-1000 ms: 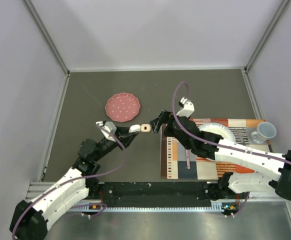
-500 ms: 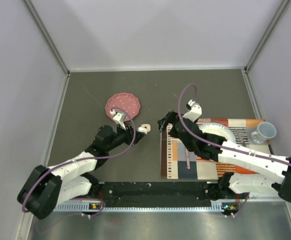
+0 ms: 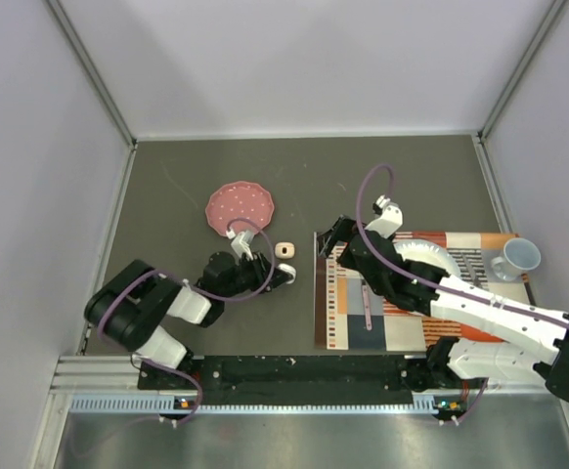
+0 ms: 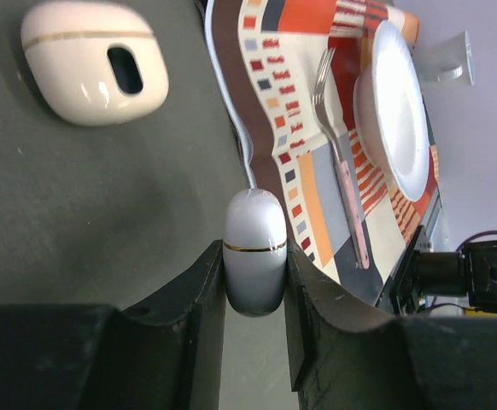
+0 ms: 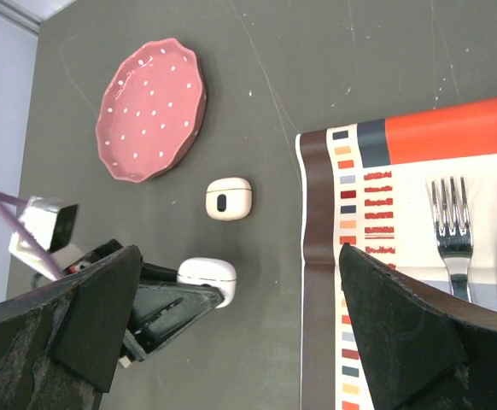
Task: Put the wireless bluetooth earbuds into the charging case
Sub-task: Place the charging case with the earbuds at the center of the board.
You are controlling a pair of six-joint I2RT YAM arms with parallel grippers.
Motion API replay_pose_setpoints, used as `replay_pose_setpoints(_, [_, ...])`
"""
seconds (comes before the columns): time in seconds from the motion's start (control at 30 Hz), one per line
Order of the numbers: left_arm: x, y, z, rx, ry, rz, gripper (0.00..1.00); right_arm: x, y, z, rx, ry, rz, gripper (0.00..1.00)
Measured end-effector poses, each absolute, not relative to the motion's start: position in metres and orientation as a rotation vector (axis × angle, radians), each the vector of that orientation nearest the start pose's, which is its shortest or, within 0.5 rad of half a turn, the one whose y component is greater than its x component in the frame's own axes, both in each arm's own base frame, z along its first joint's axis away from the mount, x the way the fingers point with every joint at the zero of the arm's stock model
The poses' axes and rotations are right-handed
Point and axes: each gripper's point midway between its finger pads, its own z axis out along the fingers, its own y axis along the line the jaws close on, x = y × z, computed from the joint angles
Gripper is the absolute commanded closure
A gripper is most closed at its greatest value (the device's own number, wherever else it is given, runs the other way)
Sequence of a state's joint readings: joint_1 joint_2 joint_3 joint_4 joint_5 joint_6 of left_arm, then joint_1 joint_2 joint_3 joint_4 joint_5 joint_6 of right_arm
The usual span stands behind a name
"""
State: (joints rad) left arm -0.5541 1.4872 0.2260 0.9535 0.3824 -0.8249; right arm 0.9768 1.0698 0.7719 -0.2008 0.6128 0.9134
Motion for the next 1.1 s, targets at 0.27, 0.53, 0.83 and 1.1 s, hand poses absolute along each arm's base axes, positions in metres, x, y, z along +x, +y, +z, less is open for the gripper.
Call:
replay_pose_setpoints(0.27, [0.234,-0.265,0.035,-0.139,2.147,-1.365,1.0,0.255,0.232,0.194,0.331,1.996,0.582,0.01])
replay_pose_setpoints(0.53, [0.241,-0.264,0.041,-0.163,2.116,-1.359,0.85,0.257,0.229,0.195,0.341,1.994,0.582,0.01])
replay_pose_setpoints(0.83, [0.243,-0.264,0.037,-0.177,2.137,-1.342,0.71,0.256,0.23,0.194,0.337,2.0,0.59,0.01])
replay_pose_setpoints(1.1, [0.245,-0.265,0.032,-0.168,2.173,-1.312,0.66,0.256,0.23,0.195,0.337,1.999,0.593,0.01])
